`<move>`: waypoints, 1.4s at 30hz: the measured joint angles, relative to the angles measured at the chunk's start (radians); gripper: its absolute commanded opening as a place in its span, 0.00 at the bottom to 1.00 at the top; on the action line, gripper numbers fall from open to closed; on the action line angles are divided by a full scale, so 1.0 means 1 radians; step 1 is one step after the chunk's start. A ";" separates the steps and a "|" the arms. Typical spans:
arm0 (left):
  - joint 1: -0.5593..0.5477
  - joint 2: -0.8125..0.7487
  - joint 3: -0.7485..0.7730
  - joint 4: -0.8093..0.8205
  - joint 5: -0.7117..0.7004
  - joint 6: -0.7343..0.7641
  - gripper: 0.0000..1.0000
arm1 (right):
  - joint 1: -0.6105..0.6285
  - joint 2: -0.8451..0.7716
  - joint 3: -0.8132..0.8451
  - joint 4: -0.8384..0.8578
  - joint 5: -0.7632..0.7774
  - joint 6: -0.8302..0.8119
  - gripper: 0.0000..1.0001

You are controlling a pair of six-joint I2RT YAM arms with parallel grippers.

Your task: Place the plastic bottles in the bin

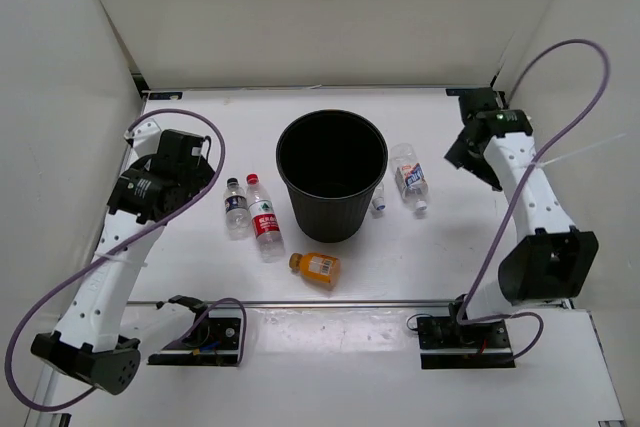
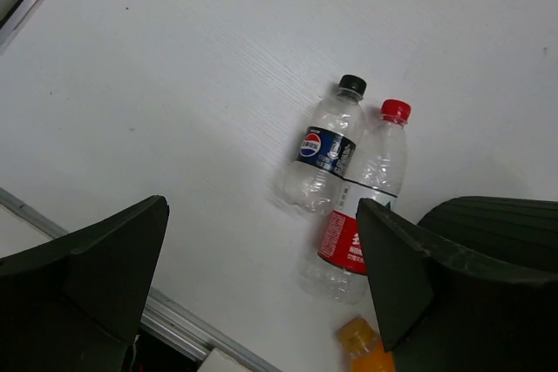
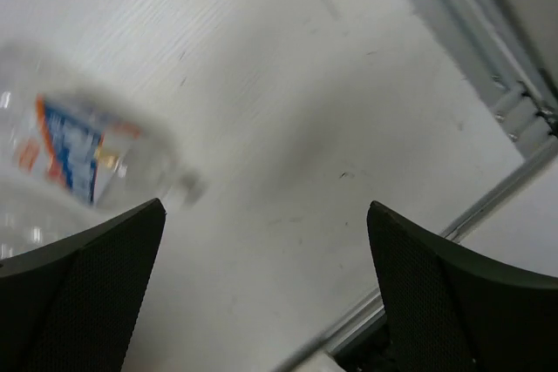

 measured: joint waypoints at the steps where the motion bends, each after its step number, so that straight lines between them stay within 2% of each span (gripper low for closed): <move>1: 0.006 0.008 0.000 0.005 0.009 0.024 1.00 | 0.025 -0.030 -0.034 0.025 -0.053 -0.056 1.00; 4: 0.031 0.051 0.019 0.000 0.035 0.087 1.00 | 0.066 -0.080 -0.074 0.060 -0.208 -0.188 1.00; 7: 0.039 0.080 0.040 0.005 0.052 0.124 1.00 | 0.078 -0.065 -0.067 0.072 -0.283 -0.241 1.00; 15: 0.040 0.071 0.061 0.022 0.069 0.158 1.00 | 0.079 0.104 -0.031 0.147 -0.549 -0.369 1.00; 22: 0.063 0.090 0.050 0.031 0.107 0.159 1.00 | 0.079 0.345 0.085 0.206 -0.610 -0.408 1.00; 29: 0.093 0.174 0.039 0.027 0.145 0.162 1.00 | 0.075 0.553 0.191 0.238 -0.632 -0.411 0.98; 31: 0.101 0.188 0.037 0.027 0.158 0.163 1.00 | 0.072 0.601 0.216 0.247 -0.640 -0.410 0.84; 32: 0.104 0.192 0.037 0.028 0.163 0.163 1.00 | 0.070 0.618 0.218 0.253 -0.646 -0.407 0.66; 33: 0.108 0.195 0.037 0.028 0.167 0.163 1.00 | 0.068 0.630 0.218 0.254 -0.647 -0.410 0.59; 35: 0.118 0.201 0.037 0.028 0.176 0.162 1.00 | 0.061 0.632 0.218 0.251 -0.649 -0.392 0.52; 36: 0.124 0.204 0.037 0.028 0.183 0.160 1.00 | 0.058 0.626 0.218 0.248 -0.641 -0.377 0.44; 39: 0.137 0.222 0.037 0.027 0.192 0.144 1.00 | 0.054 0.566 0.187 0.236 -0.617 -0.320 0.34; 42: 0.148 0.239 0.036 0.023 0.192 0.116 1.00 | 0.058 0.367 0.082 0.211 -0.567 -0.236 0.33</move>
